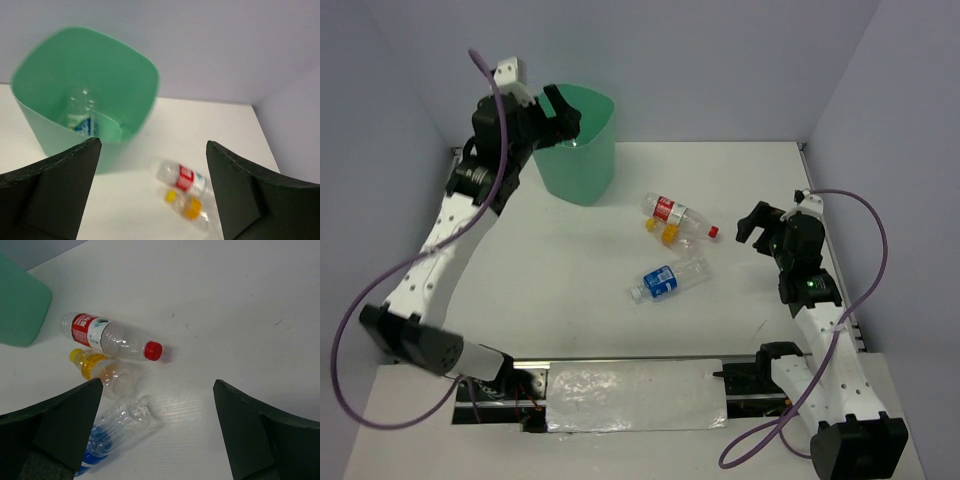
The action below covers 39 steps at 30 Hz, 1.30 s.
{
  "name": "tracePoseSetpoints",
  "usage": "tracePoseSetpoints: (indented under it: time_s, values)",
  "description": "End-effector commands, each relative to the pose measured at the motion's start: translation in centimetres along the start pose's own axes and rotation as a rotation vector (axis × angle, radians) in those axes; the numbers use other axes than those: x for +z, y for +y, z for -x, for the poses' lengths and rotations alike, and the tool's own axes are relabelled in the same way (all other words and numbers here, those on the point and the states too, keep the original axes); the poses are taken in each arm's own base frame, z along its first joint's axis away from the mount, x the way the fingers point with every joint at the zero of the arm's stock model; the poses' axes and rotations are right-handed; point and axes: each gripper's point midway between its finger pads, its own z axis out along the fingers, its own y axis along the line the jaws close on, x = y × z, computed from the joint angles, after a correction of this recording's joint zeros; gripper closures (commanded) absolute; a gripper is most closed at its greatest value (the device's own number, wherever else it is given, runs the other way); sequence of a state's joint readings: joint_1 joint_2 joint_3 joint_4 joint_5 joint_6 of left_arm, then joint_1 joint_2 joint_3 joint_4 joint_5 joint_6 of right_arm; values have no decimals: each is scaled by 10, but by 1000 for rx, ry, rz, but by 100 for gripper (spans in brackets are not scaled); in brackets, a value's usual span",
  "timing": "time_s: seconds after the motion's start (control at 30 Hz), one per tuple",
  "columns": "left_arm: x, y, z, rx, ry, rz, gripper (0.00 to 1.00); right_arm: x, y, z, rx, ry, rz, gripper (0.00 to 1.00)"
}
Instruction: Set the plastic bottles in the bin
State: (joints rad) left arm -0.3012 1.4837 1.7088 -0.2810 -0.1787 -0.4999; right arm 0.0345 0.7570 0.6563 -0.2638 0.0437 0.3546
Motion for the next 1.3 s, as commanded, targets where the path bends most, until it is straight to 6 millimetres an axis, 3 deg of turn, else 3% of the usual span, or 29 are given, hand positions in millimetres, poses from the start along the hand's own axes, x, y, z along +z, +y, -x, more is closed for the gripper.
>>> tracePoseSetpoints:
  time_s: [0.0,0.03,0.07,0.1,0.13,0.17,0.2,0.23,0.3,0.37,0.4,0.5,0.53,0.57,0.6,0.77,0.83,1.0,1.17,1.23,1.27]
  values:
    - [-44,-30,-36,91,58,-194,1,-10,6,18,67,-24,-2,0]
    - [-63,-44,-37,64,50,-243,1,-12,5,11,89,2,-11,0]
    - [-71,-46,-50,62,77,-263,1,-13,5,10,96,9,-14,0]
    - [-76,-47,-80,75,137,-284,1,-14,6,4,105,35,-6,0]
    - [-90,-55,-86,69,146,-330,1,-15,6,0,111,46,-5,0]
    - [-94,-59,-95,72,149,-349,1,-16,7,-2,112,53,0,0]
    - [-97,-58,-120,90,187,-359,1,-17,7,-6,111,69,5,0]
    - [-106,-71,-132,129,199,-410,1,-18,7,-7,106,73,3,0]
    - [-112,-76,-165,199,264,-421,1,-21,4,-13,100,91,-5,0]
    - [-107,-75,-197,255,338,-400,1,-24,1,-18,98,101,-10,0]
    - [-106,-82,-224,319,396,-431,1,-26,0,-21,98,105,-13,0]
    - [-107,-103,-263,428,471,-497,1,-30,-2,-24,91,102,-15,0]
    - [-102,-105,-289,474,529,-509,1,-30,-2,-24,90,101,-11,0]
    - [-99,-113,-295,496,532,-520,1,-30,-2,-25,90,101,-9,0]
    - [-97,-115,-323,548,585,-526,1,-29,-3,-26,96,105,-13,0]
    - [-88,-129,-381,607,693,-575,1,-25,-5,-31,89,140,-32,0]
    - [-85,-123,-410,632,773,-551,1,-24,-7,-31,82,144,-41,0]
    - [-78,-127,-445,656,834,-574,1,-26,-13,-32,69,130,-67,0]
    - [-71,-126,-464,659,866,-560,1,-27,-13,-29,59,117,-62,0]
    - [-73,-125,-474,649,884,-578,6,-26,-14,-30,57,118,-64,0]
    - [-74,-126,-475,640,886,-585,14,-25,-14,-30,52,116,-65,0]
